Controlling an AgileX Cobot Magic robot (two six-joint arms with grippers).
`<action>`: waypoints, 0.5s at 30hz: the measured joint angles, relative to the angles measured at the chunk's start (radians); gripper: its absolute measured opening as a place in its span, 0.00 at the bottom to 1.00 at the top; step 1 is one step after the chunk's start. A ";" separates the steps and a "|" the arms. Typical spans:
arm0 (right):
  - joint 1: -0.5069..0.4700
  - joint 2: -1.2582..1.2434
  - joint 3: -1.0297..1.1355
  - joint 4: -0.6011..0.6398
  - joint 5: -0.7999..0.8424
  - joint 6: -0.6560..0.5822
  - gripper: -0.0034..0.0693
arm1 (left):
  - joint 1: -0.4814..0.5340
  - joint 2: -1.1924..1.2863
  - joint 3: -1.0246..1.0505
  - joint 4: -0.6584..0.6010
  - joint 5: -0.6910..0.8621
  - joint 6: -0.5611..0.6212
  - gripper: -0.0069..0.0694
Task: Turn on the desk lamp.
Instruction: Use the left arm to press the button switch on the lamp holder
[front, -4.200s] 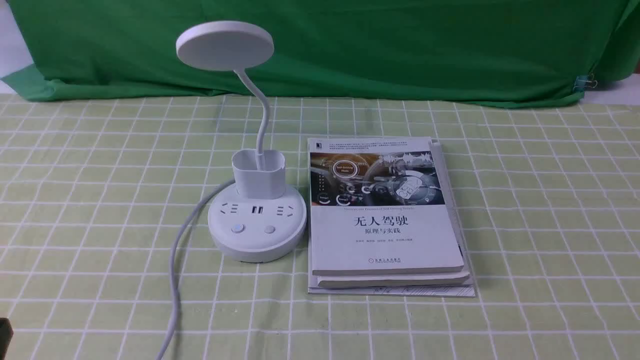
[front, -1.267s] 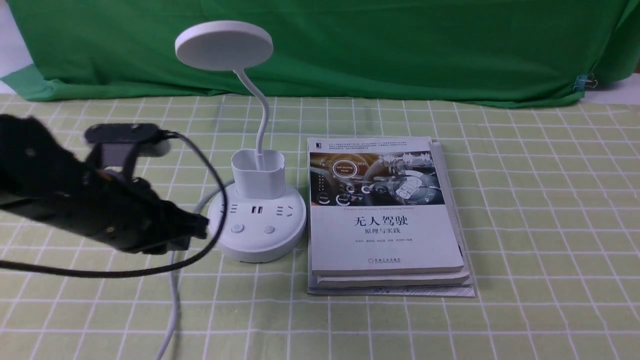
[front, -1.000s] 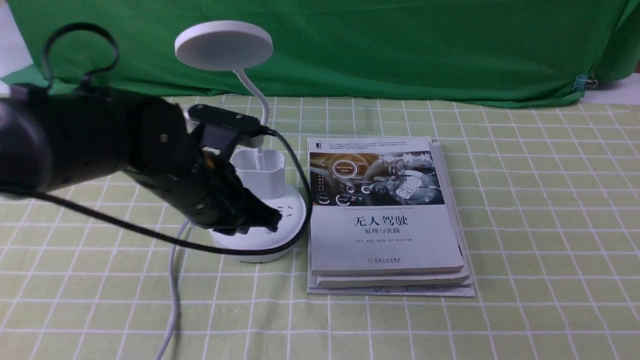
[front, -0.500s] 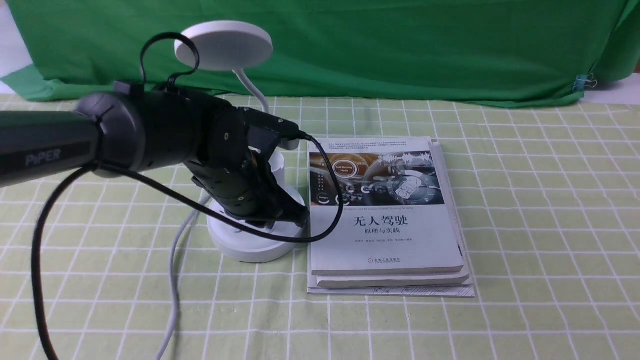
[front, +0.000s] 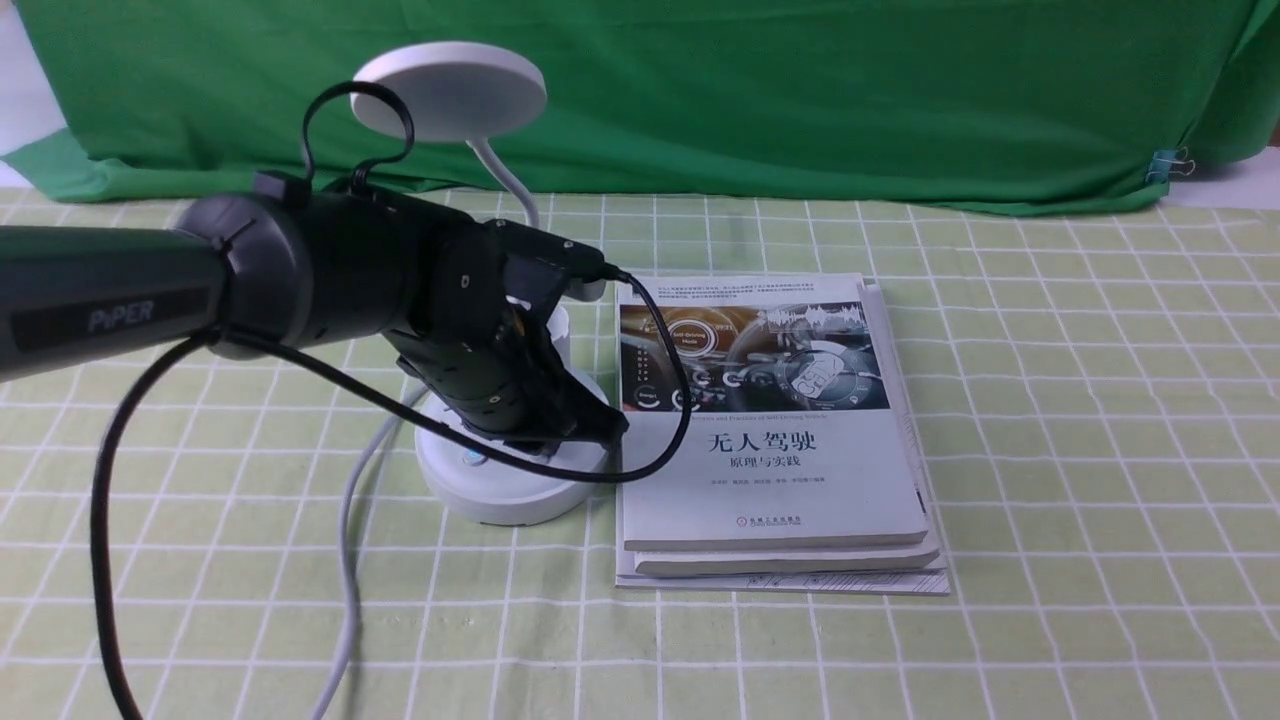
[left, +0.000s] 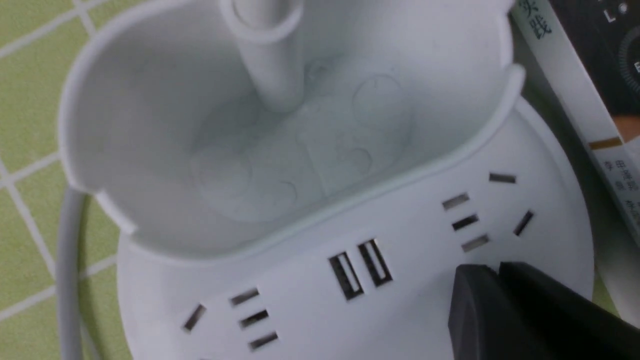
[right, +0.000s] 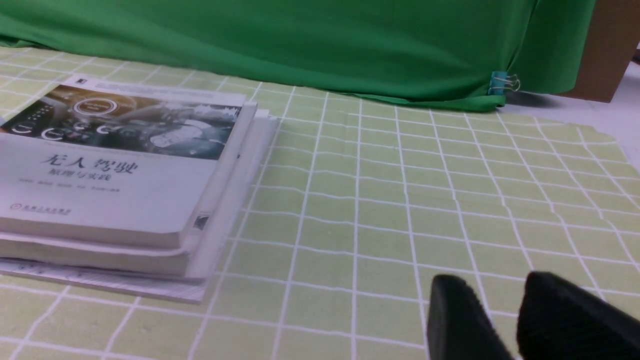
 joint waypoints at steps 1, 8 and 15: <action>0.000 0.000 0.000 0.000 0.000 0.000 0.38 | 0.000 0.000 0.000 0.000 0.000 0.000 0.12; 0.000 0.000 0.000 0.000 0.000 0.000 0.38 | 0.000 -0.002 -0.008 0.000 0.000 0.001 0.12; 0.000 0.000 0.000 0.000 0.000 0.000 0.38 | 0.000 -0.105 -0.008 0.000 0.004 0.001 0.12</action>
